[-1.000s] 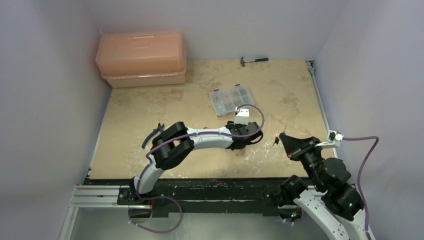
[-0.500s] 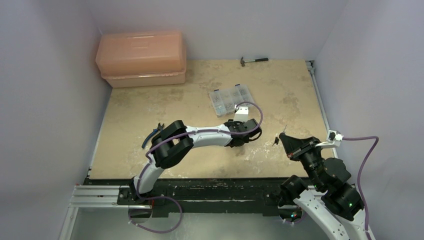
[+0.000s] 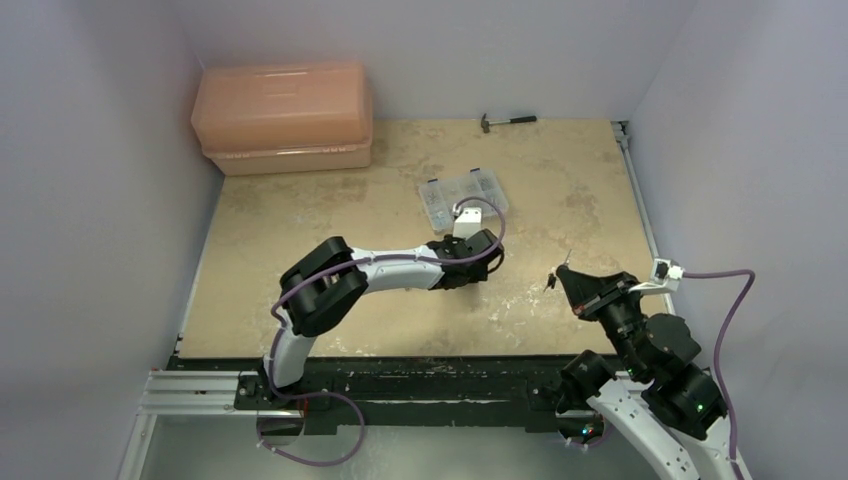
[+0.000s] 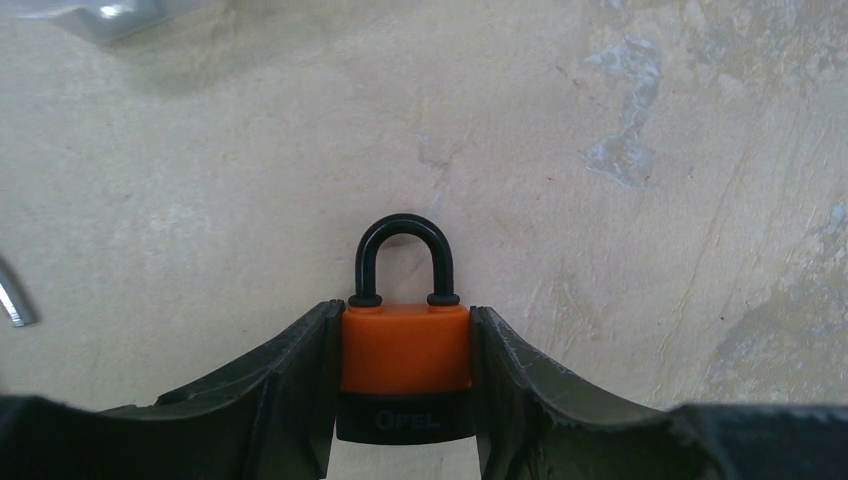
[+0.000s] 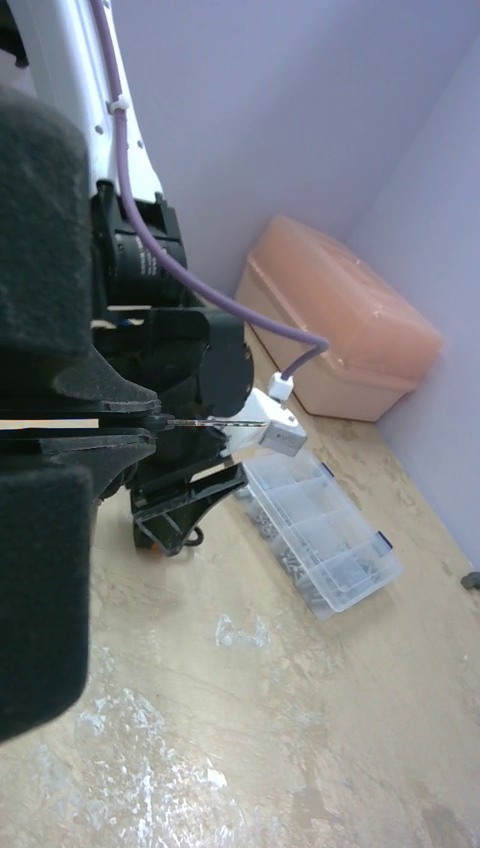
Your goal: Unlock with the key
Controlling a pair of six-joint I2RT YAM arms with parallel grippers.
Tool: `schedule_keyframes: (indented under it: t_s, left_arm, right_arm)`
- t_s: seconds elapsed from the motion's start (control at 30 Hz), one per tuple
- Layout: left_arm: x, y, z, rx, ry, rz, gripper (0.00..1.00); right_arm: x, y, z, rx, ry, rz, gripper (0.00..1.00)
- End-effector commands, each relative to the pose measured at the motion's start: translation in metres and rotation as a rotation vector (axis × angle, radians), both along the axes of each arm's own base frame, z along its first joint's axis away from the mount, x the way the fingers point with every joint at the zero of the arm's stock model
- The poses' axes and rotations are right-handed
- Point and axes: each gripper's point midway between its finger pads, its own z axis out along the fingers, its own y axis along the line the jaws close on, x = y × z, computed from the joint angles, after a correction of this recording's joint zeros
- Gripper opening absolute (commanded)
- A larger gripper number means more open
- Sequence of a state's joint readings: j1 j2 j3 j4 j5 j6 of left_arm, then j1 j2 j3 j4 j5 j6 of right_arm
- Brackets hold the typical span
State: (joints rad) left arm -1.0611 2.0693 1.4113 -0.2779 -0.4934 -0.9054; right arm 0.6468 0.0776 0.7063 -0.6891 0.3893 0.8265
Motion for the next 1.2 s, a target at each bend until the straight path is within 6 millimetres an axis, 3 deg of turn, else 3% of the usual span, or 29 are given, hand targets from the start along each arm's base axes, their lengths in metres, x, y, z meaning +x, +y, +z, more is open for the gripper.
schedule_keyframes:
  t_s: [0.0, 0.1, 0.4, 0.57, 0.7, 0.8, 1.0, 1.17]
  left_arm:
    - [0.024, 0.002, 0.079, -0.181, -0.114, 0.042, 0.00]
    - [0.030, 0.015, 0.124, -0.287, -0.197, 0.067, 0.00]
    - [0.056, 0.065, 0.196, -0.540, -0.317, 0.176, 0.00]
    - [0.075, 0.099, 0.210, -0.606, -0.315, 0.331, 0.00]
    - [0.077, 0.114, 0.228, -0.625, -0.415, 0.345, 0.00]
    - [0.076, 0.126, 0.228, -0.669, -0.431, 0.414, 0.00]
    - [0.065, 0.130, 0.254, -0.858, -0.481, 0.406, 0.00]
    - [0.062, 0.125, 0.253, -0.887, -0.414, 0.388, 0.00]
  right_arm:
    - [0.005, 0.010, 0.007, 0.012, -0.010, 0.031, 0.00]
    - [0.011, 0.020, 0.009, 0.004, -0.020, 0.054, 0.00]
    - [0.030, 0.062, 0.008, 0.015, -0.010, 0.179, 0.00]
    - [0.038, 0.087, -0.002, 0.019, 0.008, 0.258, 0.00]
    - [0.045, 0.108, -0.008, 0.005, 0.010, 0.336, 0.00]
    - [0.052, 0.125, -0.012, -0.026, 0.018, 0.394, 0.00]
    - [0.068, 0.149, -0.013, -0.131, -0.001, 0.480, 0.00]
    - [0.077, 0.171, -0.009, -0.202, 0.007, 0.573, 0.00]
